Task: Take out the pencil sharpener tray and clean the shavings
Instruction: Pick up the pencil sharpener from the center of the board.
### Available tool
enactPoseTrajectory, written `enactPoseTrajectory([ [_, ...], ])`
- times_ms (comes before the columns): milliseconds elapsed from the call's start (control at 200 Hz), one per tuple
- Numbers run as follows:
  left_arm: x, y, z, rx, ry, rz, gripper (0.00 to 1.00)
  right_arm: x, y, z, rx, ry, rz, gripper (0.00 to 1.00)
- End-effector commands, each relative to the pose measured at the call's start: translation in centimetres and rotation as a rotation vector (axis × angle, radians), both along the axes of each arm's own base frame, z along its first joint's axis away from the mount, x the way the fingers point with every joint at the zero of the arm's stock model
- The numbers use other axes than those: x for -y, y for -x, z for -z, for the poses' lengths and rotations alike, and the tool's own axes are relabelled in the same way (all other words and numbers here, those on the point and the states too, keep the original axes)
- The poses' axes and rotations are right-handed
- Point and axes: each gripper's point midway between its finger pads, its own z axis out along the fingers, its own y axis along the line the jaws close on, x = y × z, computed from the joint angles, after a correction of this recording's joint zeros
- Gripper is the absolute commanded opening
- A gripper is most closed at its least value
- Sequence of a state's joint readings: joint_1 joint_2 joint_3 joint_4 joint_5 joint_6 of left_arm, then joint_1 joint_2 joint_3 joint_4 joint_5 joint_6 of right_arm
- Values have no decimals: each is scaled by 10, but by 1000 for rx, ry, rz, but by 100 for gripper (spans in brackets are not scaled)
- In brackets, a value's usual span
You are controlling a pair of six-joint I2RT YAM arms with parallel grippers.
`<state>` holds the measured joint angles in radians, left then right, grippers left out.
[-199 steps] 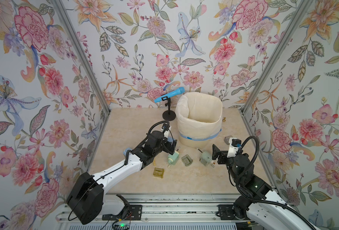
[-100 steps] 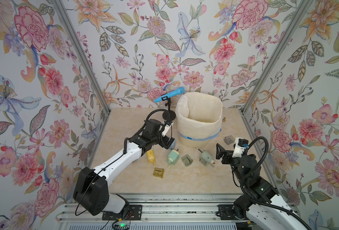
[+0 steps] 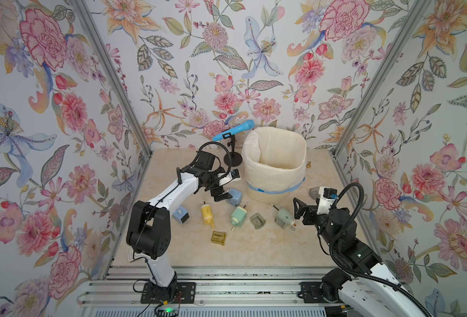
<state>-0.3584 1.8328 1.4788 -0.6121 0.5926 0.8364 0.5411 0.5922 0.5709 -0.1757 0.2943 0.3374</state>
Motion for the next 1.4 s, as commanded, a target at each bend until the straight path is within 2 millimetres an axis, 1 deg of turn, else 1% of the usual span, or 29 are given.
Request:
enactPoseTrajectory([
  [0, -6, 24, 24, -98, -47, 157, 99, 0, 0, -13, -1, -15, -3, 100],
  [70, -3, 16, 26, -102, -25, 171, 99, 2, 0, -17, 1, -19, 4, 100],
  [145, -7, 14, 35, -108, -68, 199, 98, 2, 1, -20, -2, -17, 5, 100],
  [250, -8, 7, 42, -101, -94, 217, 99, 6, 1, -22, -9, -14, 26, 100],
  [330, -5, 0, 47, -92, -87, 226, 99, 8, 0, -22, -14, -15, 36, 100],
  [470, -1, -10, 64, -92, -98, 231, 96, 10, -1, -24, -17, -15, 44, 100],
  [565, 1, -7, 69, -105, -97, 246, 95, 12, -2, -27, -14, -14, 51, 100],
  [691, 4, -5, 69, -95, -68, 254, 92, 14, -3, -31, -6, -17, 61, 100],
  [851, 13, -1, 67, -76, -15, 276, 90, 15, -5, -31, -12, -9, 65, 100],
  [901, 15, 0, 69, -70, -12, 284, 90, 16, -6, -30, -15, -9, 65, 100],
  [981, 18, 1, 77, -83, -26, 296, 90, 17, -5, -30, -13, -12, 66, 100],
  [1066, 19, 1, 80, -86, -26, 293, 86, 19, -5, -30, -10, -13, 69, 100],
  [1156, 20, 2, 78, -88, -16, 292, 83, 20, -4, -29, -11, -19, 71, 100],
  [1221, 22, 4, 75, -91, -6, 293, 79, 21, -4, -27, -15, -22, 74, 100],
  [1336, 22, 10, 72, -121, 0, 298, 67, 21, -6, -25, -21, -25, 74, 100],
  [1396, 20, 13, 73, -140, -6, 292, 63, 21, -7, -25, -22, -27, 73, 100],
])
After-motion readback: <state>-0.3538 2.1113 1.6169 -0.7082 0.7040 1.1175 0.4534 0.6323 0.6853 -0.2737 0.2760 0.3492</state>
